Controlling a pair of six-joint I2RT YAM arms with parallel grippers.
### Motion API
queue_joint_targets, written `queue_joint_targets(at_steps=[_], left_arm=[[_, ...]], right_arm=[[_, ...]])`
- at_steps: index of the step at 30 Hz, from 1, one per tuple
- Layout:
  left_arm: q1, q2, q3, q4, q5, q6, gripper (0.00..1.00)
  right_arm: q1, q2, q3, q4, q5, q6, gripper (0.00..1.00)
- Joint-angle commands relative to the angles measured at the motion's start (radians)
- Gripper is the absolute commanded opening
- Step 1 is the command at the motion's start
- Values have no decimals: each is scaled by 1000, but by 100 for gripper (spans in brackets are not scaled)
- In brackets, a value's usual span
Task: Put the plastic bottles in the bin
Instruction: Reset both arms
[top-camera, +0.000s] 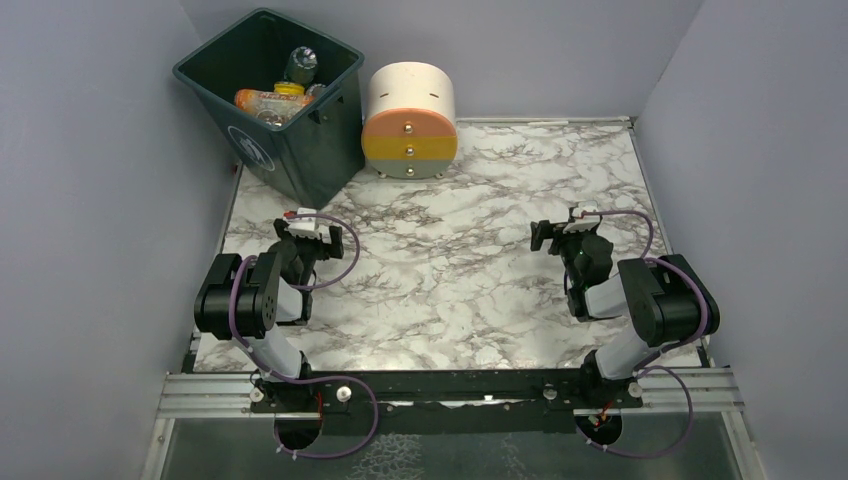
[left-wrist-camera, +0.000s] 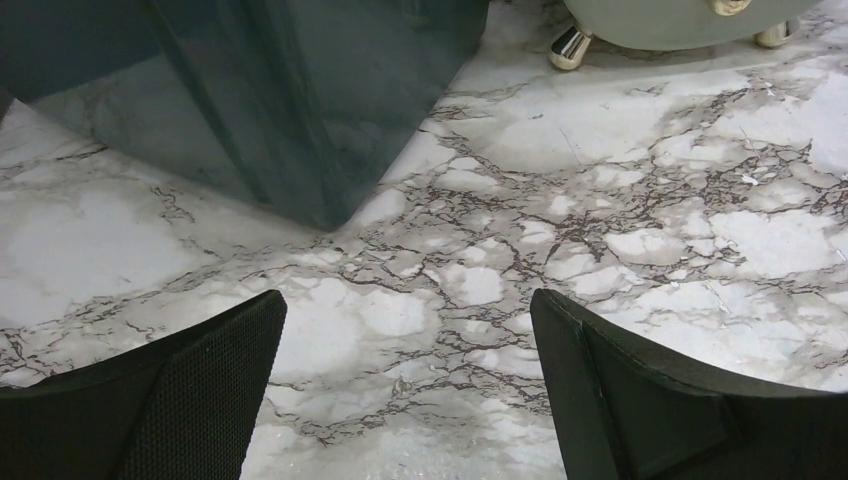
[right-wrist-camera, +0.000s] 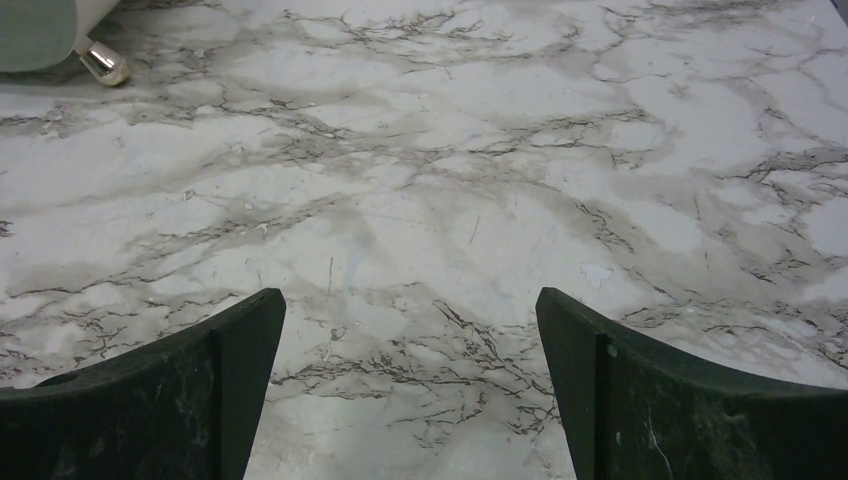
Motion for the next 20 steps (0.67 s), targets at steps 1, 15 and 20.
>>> queue_joint_targets(at_steps=[1,15,20], left_arm=[[-7,-20,14,1,-8,12,99],[-22,-19,26,-18,-27,24,99],[-30,-25,24,-28,-41,33,99]], right_arm=[[-4,8,12,-5,-21,-12,100],[-4,8,12,-5,-21,-12,100],[-4,7,12,-5,-21,-12,100]])
